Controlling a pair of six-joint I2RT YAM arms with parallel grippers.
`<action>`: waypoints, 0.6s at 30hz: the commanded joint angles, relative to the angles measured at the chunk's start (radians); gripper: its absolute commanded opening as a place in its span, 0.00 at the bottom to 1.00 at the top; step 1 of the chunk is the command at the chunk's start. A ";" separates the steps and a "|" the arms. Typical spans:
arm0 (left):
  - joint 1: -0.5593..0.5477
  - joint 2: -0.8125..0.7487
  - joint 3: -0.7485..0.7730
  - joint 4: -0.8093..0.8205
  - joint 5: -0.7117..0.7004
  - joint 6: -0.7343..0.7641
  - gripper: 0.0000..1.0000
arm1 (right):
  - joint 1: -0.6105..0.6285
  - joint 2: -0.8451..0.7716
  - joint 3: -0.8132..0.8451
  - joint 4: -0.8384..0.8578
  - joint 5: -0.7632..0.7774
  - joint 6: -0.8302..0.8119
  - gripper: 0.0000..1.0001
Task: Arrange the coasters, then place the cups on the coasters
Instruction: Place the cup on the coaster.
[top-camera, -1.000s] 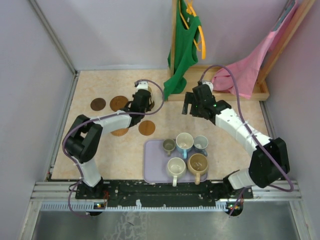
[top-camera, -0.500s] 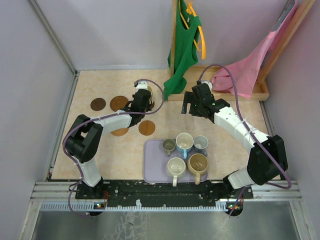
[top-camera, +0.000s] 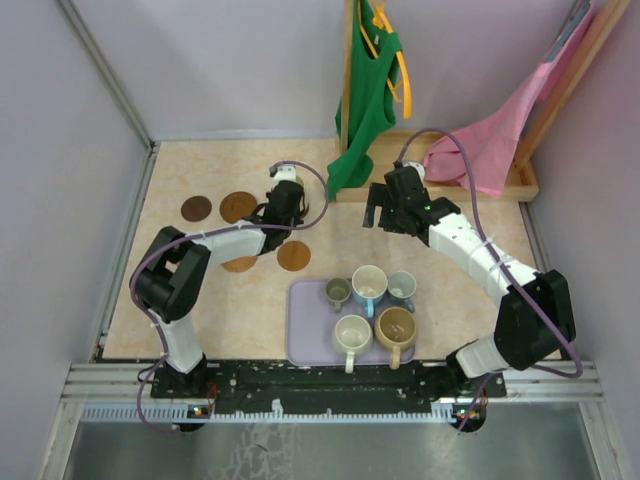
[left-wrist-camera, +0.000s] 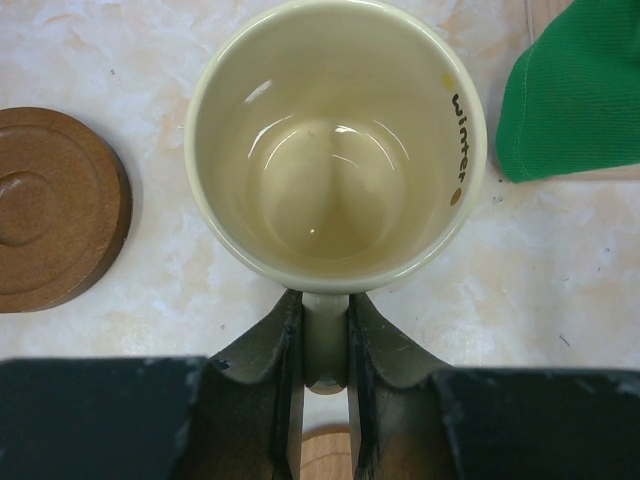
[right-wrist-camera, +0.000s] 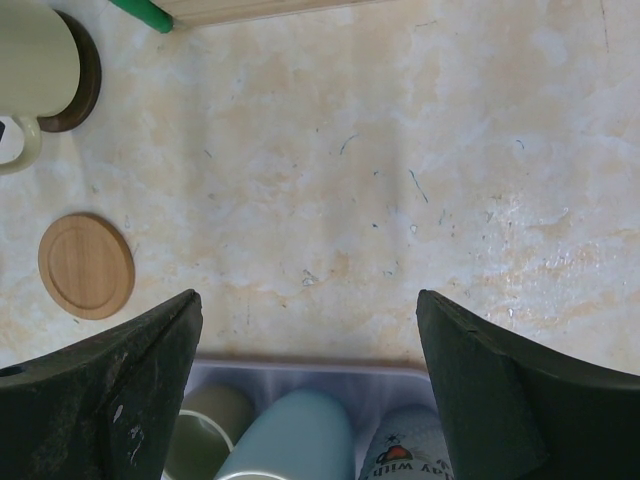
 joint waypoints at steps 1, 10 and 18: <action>0.005 -0.006 0.040 0.077 -0.022 -0.013 0.00 | -0.006 0.003 0.051 0.027 -0.004 -0.017 0.89; 0.005 0.002 0.031 0.062 -0.024 -0.032 0.00 | -0.007 0.007 0.055 0.025 -0.005 -0.017 0.89; 0.005 0.008 0.023 0.045 -0.027 -0.047 0.00 | -0.006 0.007 0.054 0.028 -0.013 -0.015 0.88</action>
